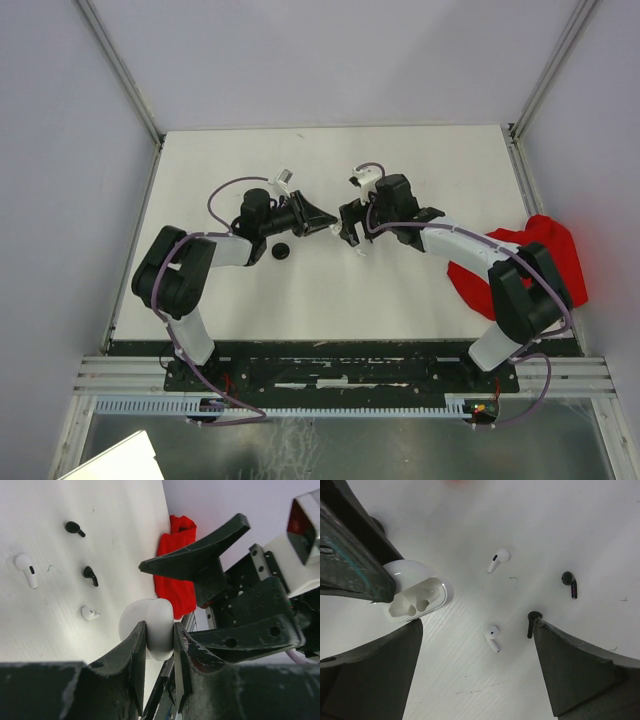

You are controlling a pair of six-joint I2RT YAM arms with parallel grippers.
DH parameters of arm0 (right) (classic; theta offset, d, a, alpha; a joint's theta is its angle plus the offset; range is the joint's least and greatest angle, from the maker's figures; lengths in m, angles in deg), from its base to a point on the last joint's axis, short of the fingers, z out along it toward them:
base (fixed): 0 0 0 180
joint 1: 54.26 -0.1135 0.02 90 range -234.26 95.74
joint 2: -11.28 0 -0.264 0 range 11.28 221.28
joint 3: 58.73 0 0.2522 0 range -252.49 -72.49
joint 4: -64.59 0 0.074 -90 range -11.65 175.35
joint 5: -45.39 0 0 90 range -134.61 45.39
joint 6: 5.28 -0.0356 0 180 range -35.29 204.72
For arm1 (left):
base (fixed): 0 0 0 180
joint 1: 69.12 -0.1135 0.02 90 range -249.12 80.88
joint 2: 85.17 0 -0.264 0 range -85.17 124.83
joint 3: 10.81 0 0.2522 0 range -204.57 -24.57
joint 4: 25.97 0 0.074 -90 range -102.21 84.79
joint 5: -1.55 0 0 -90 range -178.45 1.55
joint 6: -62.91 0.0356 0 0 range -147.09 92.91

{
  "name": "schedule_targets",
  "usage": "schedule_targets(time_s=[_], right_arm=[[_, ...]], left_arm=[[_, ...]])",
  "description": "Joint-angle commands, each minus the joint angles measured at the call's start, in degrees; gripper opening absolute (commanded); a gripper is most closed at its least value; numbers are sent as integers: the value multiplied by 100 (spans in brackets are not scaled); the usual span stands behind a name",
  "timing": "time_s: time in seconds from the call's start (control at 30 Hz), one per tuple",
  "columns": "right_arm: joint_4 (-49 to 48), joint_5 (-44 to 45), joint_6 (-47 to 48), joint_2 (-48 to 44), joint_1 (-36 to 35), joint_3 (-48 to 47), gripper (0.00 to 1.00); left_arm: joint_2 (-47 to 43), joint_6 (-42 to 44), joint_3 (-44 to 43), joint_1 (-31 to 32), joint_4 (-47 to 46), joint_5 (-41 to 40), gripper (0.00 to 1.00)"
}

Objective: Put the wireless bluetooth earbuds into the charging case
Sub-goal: Open the charging case.

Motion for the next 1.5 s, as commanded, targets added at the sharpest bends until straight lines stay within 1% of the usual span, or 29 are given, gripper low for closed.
schedule_targets(time_s=[0.0,0.2,0.57,1.03,1.33,1.47], right_arm=[[-527,200,-139,123,-25,-252,99],[-666,272,-170,196,-26,-289,99],[-562,299,-101,442,-25,-583,99],[-550,296,-56,922,-20,-1020,99],[-519,350,-49,1153,2,-1173,99],[-589,351,-68,984,4,-1033,99]], left_arm=[[-5,-432,-48,134,-728,273,3],[117,-690,16,136,-1085,332,3],[228,-911,-5,156,-1309,422,3],[800,-2248,37,257,-3118,626,3],[771,-2430,24,263,-3294,624,3],[771,-2433,32,252,-3229,530,3]])
